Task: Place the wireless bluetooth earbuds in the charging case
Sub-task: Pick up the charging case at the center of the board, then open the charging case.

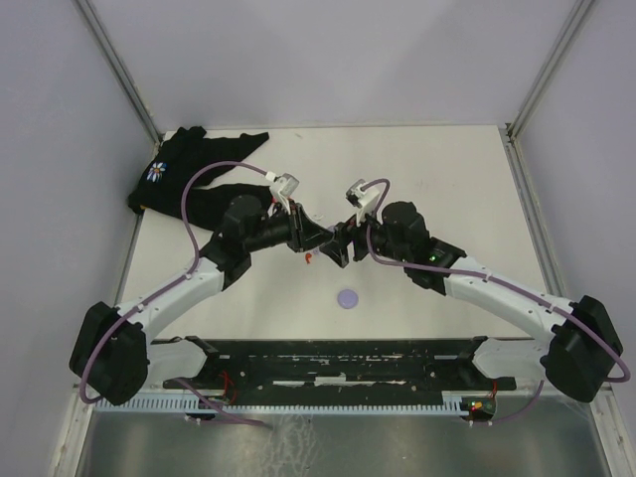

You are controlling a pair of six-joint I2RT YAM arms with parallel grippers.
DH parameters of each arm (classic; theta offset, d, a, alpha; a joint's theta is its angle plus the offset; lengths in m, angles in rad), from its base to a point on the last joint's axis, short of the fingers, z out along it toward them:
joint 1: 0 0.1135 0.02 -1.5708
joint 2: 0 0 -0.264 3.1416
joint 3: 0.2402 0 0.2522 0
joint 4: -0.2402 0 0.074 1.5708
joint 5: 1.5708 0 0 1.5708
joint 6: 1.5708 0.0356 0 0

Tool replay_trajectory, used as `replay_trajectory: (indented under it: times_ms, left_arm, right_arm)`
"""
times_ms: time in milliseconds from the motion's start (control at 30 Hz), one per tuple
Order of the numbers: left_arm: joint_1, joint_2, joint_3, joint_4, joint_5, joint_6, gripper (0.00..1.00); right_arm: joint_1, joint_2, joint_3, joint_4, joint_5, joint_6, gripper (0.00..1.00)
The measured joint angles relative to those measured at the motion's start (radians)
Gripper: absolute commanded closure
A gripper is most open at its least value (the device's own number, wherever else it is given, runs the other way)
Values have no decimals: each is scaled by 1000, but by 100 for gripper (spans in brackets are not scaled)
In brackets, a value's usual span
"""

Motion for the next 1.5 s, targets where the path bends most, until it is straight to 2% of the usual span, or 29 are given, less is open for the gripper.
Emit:
replay_trajectory:
  times_ms: [133,367,500,733,933,1233,1500]
  left_arm:
    - [19,9,2,-2,49,40,97]
    - [55,23,47,-2,157,124,97]
    - [56,23,69,6,240,184,97]
    - [56,-4,77,-8,344,330,97]
    - [56,-55,77,-15,380,408,97]
    - [56,-76,77,-11,423,417,97]
    - [56,-76,77,63,446,402,97]
  right_arm:
    - [-52,-36,3,-32,-87,1,20]
    - [-238,-118,3,-34,-314,17,20]
    - [-285,-137,3,-25,-428,16,21]
    - [-304,-94,10,2,-601,16,29]
    - [-304,-31,31,0,-716,-7,31]
    - [-303,-26,31,66,-800,-30,38]
    - [-283,-8,31,170,-837,-37,45]
